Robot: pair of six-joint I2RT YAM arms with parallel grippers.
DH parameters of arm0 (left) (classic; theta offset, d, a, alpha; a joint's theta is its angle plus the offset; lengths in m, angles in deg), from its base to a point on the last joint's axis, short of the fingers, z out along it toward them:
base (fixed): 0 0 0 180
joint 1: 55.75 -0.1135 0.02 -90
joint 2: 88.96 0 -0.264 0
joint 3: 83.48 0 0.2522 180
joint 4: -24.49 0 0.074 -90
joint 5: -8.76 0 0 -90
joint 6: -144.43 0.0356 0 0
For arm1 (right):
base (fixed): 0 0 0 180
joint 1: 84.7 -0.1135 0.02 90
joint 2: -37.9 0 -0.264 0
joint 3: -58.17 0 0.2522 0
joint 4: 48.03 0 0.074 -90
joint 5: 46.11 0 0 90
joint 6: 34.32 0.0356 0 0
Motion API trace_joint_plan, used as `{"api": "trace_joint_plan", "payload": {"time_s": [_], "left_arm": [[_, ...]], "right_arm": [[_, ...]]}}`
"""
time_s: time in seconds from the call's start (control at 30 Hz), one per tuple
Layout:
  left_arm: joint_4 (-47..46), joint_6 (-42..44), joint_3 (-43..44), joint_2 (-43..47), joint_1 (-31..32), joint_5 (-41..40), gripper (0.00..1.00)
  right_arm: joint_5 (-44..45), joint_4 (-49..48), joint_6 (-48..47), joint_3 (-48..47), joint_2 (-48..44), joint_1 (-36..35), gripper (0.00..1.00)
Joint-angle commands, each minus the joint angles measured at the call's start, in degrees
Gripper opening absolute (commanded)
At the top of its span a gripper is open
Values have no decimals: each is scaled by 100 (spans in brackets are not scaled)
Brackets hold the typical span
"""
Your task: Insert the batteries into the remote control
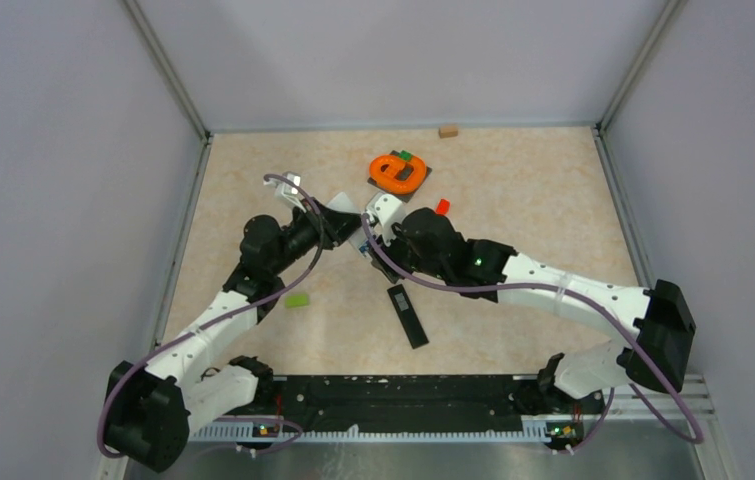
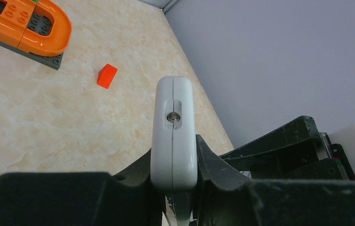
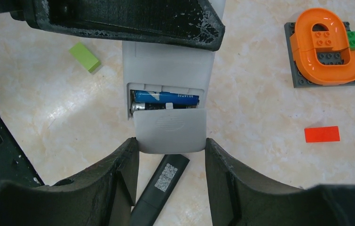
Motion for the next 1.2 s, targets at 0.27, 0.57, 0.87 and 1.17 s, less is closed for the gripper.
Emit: {"api": "trace_joint_plan", "payload": {"time_s": [0.27, 0.57, 0.87, 1.17], "left_arm": [[-433, -20, 6, 128, 42, -24, 0], [-389, 1, 32, 139, 55, -33, 0], [-383, 0, 31, 165, 63, -42, 0], [-342, 44, 9, 227, 64, -17, 0]], "right_arm": [[61, -475, -45, -320, -3, -80, 39], [36, -490, -72, -385, 89, -76, 39], [17, -461, -68, -430, 186, -80, 39], [-244, -224, -44, -582, 378, -74, 40]]}}
